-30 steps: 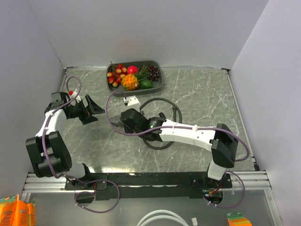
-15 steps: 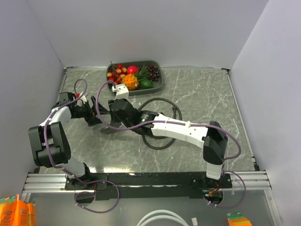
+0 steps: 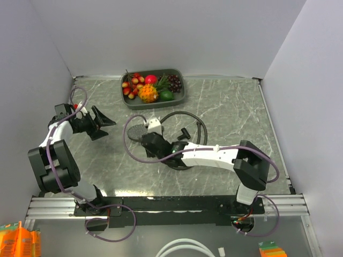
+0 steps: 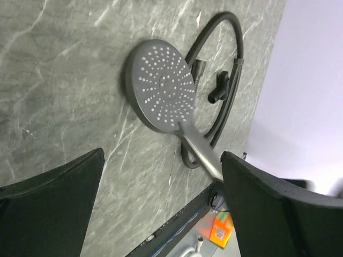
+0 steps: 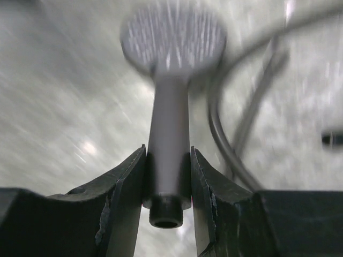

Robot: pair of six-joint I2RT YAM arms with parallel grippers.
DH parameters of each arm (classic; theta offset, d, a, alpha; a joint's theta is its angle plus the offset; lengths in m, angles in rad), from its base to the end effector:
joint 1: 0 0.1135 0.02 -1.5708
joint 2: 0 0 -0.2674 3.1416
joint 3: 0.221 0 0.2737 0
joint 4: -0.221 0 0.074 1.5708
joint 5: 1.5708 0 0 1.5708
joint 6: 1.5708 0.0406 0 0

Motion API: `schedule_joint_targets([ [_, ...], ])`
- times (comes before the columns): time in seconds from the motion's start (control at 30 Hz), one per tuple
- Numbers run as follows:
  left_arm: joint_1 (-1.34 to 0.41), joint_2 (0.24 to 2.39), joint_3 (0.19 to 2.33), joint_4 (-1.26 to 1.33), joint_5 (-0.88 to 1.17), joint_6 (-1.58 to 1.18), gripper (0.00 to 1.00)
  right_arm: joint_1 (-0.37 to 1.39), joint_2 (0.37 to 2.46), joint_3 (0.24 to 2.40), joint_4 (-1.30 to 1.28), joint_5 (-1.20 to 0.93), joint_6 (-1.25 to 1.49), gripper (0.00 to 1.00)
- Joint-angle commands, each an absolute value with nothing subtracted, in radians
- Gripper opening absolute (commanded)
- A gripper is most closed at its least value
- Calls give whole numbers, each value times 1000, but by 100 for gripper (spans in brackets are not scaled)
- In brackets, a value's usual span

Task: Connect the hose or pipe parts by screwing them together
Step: Pick up the bathroom fixture from the center of the board.

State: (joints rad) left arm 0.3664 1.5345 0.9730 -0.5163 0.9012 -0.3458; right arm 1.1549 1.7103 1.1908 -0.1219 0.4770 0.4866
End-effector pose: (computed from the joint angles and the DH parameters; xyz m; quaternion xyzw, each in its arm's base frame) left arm 0.3057 0.0832 0.2019 -0.2047 0.8553 -0.4201 0.2240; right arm 0.1815 0.3647 0.2320 -0.1849 0.8553 0.1746 0.4514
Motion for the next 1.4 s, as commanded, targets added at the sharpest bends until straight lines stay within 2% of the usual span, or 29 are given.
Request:
schedule_joint_targets([
  [0.0,382,1474,1025,-531,923,-351,94,1192,1761,1155,-244,449,613,0],
  [0.33,391,1434,1000,-552,928,-333,95,1253,1960,1259,-371,373,733,0],
  [0.4,393,1436,997,-558,931,-324,95,1253,1983,1288,-394,356,732,9],
  [0.43,393,1437,994,-560,931,-321,95,1252,2000,1301,-402,359,729,15],
  [0.47,393,1439,993,-561,933,-318,95,1250,2006,1319,-414,359,723,27],
  [0.57,394,1448,996,-575,934,-302,95,1232,2028,1351,-434,342,704,42],
  [0.77,394,1453,1003,-586,940,-281,96,1201,2075,1405,-479,301,690,46],
  [0.9,396,1457,999,-584,945,-275,96,1203,2137,1472,-569,296,681,55],
  [1.0,397,1466,997,-583,946,-270,96,1201,2148,1493,-583,298,678,57],
  [1.1,399,1470,993,-577,945,-268,96,1203,2128,1471,-554,293,680,50],
  [1.2,402,1471,991,-580,945,-267,96,1201,2126,1476,-558,302,684,21],
  [1.23,399,1471,991,-580,943,-267,96,1201,2126,1485,-571,305,689,1],
  [1.37,400,1489,994,-594,948,-259,96,1200,2115,1488,-562,319,701,0],
])
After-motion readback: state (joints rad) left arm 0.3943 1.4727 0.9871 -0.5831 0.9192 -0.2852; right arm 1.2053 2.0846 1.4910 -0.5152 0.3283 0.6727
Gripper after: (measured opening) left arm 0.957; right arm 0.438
